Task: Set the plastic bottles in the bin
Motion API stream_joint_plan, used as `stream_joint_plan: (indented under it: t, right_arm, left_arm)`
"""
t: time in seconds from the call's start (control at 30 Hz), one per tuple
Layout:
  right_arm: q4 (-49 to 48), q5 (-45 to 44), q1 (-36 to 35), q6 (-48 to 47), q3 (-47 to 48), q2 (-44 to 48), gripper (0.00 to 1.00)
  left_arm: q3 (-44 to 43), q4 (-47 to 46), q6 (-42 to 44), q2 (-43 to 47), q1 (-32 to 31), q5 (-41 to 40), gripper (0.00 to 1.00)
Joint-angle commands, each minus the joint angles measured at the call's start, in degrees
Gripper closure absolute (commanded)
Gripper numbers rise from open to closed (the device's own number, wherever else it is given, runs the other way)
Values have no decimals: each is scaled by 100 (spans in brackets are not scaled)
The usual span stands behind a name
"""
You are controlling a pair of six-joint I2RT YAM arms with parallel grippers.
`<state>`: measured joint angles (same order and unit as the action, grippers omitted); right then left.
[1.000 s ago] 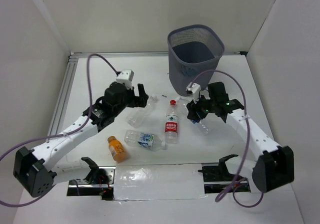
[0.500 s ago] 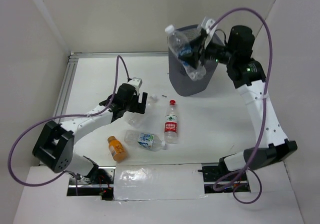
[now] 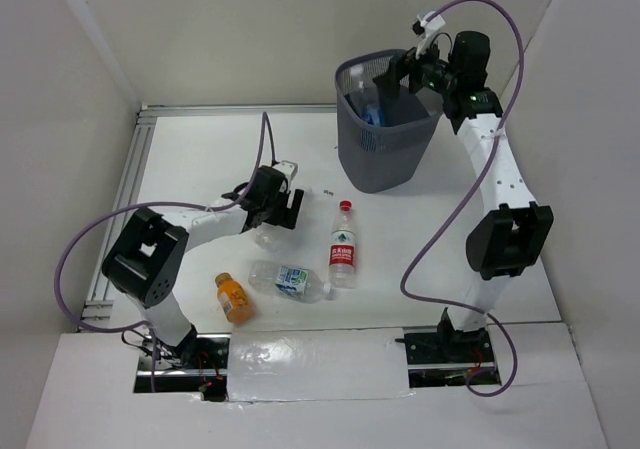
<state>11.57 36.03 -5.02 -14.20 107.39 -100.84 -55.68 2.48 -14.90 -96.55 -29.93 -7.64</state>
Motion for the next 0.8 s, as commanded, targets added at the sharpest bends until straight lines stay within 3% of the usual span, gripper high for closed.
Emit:
stream_joint_plan:
  t: [0.0, 0.07, 0.13, 0.17, 0.2, 0.23, 0.27, 0.3, 0.37, 0.47, 0.6, 0.7, 0.77]
  right_arm:
    - [82, 96, 273, 285, 344, 195, 0]
    - [82, 289, 352, 426, 291, 562, 0]
    - [82, 641, 440, 497, 63, 880, 0]
    - [134, 964, 588, 497, -129, 1230, 0]
    - [196, 967, 589, 497, -253, 1416, 0]
    - [292, 1289, 590, 279, -393, 1827, 0]
    - [380, 1414, 590, 155, -586, 2048, 2]
    - [555, 1572, 590, 15, -1067, 2277, 18]
    - [705, 1574, 511, -241, -1675, 2969, 51]
    - [855, 1241, 458, -426, -3063, 3604, 100]
    - [1294, 1020, 353, -952, -4723, 4466, 100]
    - [1620, 1020, 230, -1392, -5305, 4572, 100]
    - [1682, 792, 168, -1393, -5474, 4573, 86]
  left_arm:
    - [-206, -222, 127, -48, 58, -106, 9]
    - [-206, -160, 127, -101, 58, -45, 18]
    - [-259, -108, 127, 13, 58, 17, 37]
    - [-329, -29, 127, 170, 58, 78, 55]
    - [-382, 33, 127, 172, 58, 78, 55]
    - [-539, 33, 127, 398, 58, 78, 74]
    - [-671, 207, 127, 540, 58, 131, 81]
    - [-829, 287, 127, 793, 58, 131, 92]
    - [-1467, 350, 66, 988, 58, 376, 98]
    - [-2600, 429, -110, 1051, 58, 938, 100]
    - [-3895, -18, -601, 542, 58, 1957, 100]
    - [-4669, -800, -1225, -141, -4, 2520, 100]
    - [-5396, -1169, -1750, -617, -4, 2731, 100]
